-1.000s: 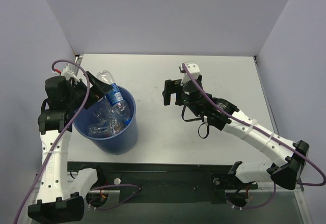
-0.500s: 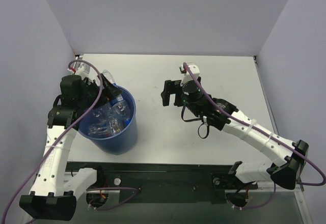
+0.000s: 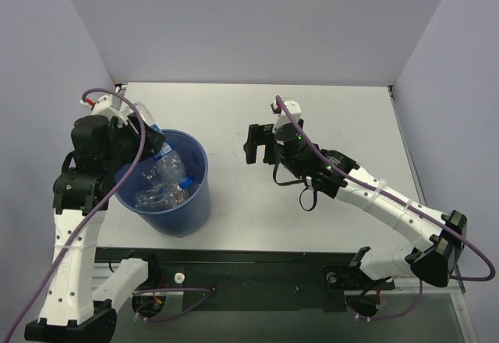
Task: Put the plastic bottles in the bin
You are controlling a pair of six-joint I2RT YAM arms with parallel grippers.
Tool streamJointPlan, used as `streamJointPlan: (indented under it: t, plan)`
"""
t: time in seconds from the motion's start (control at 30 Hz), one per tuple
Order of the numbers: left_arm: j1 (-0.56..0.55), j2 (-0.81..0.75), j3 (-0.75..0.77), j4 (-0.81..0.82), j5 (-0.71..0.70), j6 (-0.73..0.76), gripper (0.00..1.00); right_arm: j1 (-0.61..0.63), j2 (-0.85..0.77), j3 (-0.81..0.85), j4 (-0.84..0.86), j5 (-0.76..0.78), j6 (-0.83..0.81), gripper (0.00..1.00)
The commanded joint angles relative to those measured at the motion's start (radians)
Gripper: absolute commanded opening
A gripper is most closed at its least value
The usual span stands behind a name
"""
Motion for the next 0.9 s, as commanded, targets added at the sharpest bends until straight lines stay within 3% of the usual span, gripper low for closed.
streamJointPlan:
  t: [0.0, 0.2, 0.27, 0.3, 0.33, 0.63, 0.77, 0.87]
  plan:
    - [-0.003, -0.070, 0.113, -0.169, -0.188, 0.078, 0.57, -0.008, -0.004, 0.022, 0.001, 0.018, 0.010, 0.96]
    - [-0.002, -0.122, 0.072, -0.236, -0.287, 0.103, 0.57, -0.013, 0.020, 0.024, -0.001, -0.003, 0.019, 0.96]
    - [-0.003, -0.133, 0.027, -0.229, -0.307, 0.094, 0.73, -0.012, 0.028, 0.032, -0.010, -0.006, 0.021, 0.96]
    - [-0.002, -0.133, 0.000, -0.229, -0.324, 0.089, 0.91, -0.010, 0.031, 0.036, -0.017, -0.003, 0.019, 0.96]
    - [-0.002, -0.127, -0.011, -0.238, -0.342, 0.086, 0.96, -0.012, 0.030, 0.042, -0.027, 0.003, 0.019, 0.96]
    - [-0.002, -0.153, 0.121, -0.250, -0.400, 0.064, 0.97, -0.064, -0.084, 0.027, -0.218, 0.381, 0.065, 1.00]
    - [-0.003, -0.179, 0.136, -0.178, -0.402, 0.074, 0.97, -0.082, -0.148, -0.036, -0.298, 0.448, 0.071, 1.00]
    - [-0.003, -0.208, 0.080, -0.060, -0.317, 0.051, 0.97, -0.084, -0.188, -0.093, -0.313, 0.440, 0.105, 1.00]
